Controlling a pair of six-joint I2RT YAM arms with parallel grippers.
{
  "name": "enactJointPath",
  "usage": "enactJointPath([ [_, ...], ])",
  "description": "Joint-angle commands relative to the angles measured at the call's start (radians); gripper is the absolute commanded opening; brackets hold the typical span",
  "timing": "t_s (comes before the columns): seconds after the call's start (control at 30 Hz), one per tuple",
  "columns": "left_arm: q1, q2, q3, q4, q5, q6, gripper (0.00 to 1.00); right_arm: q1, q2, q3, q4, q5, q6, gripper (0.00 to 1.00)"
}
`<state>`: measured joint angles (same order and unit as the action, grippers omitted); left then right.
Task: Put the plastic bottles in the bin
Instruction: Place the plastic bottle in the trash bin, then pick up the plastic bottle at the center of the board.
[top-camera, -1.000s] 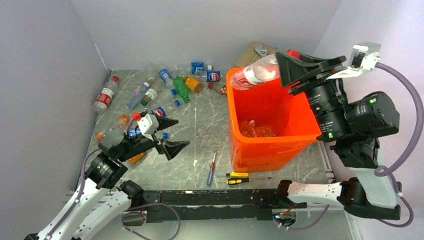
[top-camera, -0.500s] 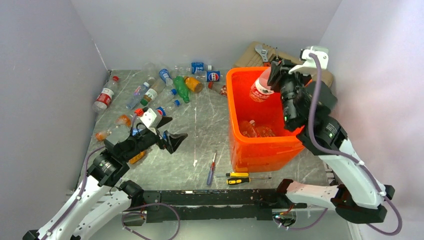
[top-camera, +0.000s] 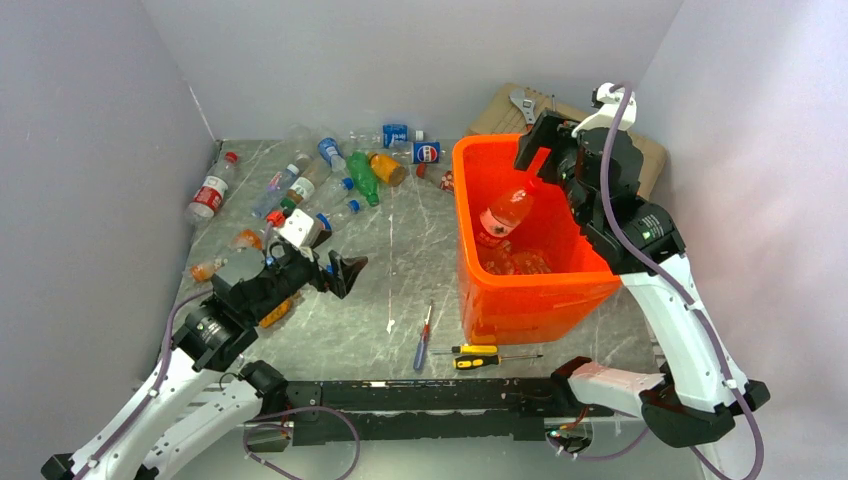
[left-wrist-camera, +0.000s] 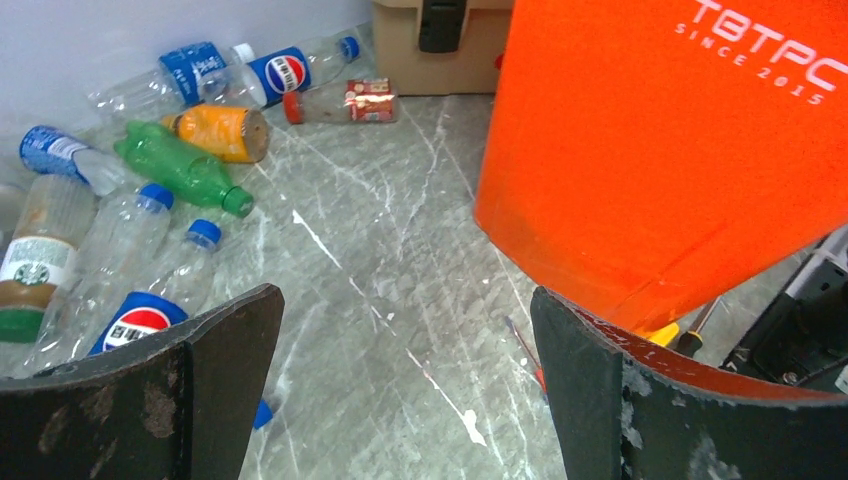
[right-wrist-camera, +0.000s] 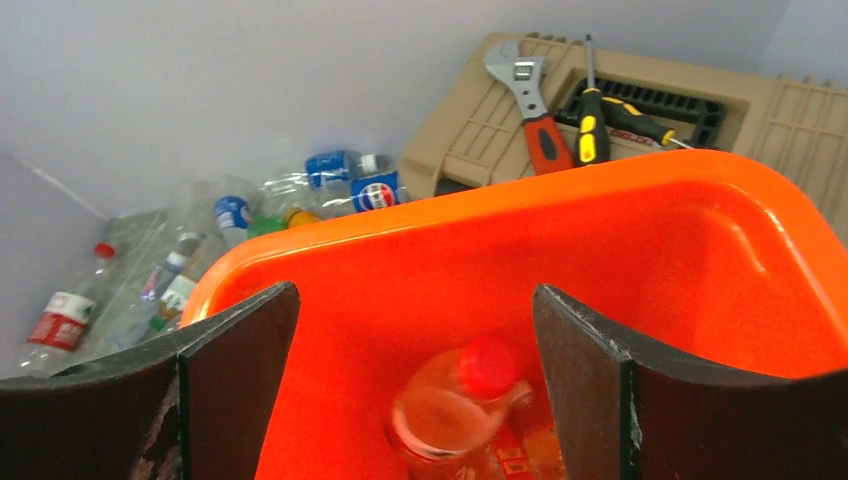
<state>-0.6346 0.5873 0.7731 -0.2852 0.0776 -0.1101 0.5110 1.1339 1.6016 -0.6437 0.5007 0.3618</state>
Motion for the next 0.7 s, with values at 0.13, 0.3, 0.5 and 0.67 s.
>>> enactJointPath([
  [0.13, -0.007, 0.055, 0.080, -0.039, -0.184, -0.056, 0.99, 0.000, -0.100, 0.130, 0.082, -0.212, 0.027, 1.00],
  [0.3, -0.008, 0.066, 0.081, -0.044, -0.292, -0.087, 1.00, 0.007, -0.055, 0.276, 0.091, -0.513, 0.015, 1.00],
  [0.5, -0.007, 0.092, 0.095, -0.077, -0.420, -0.076, 0.99, 0.264, 0.049, 0.397, 0.059, -0.491, -0.066, 1.00],
  [0.67, -0.007, 0.139, 0.115, -0.124, -0.508, -0.064, 0.99, 0.501, 0.150, 0.465, 0.042, -0.267, -0.193, 1.00],
])
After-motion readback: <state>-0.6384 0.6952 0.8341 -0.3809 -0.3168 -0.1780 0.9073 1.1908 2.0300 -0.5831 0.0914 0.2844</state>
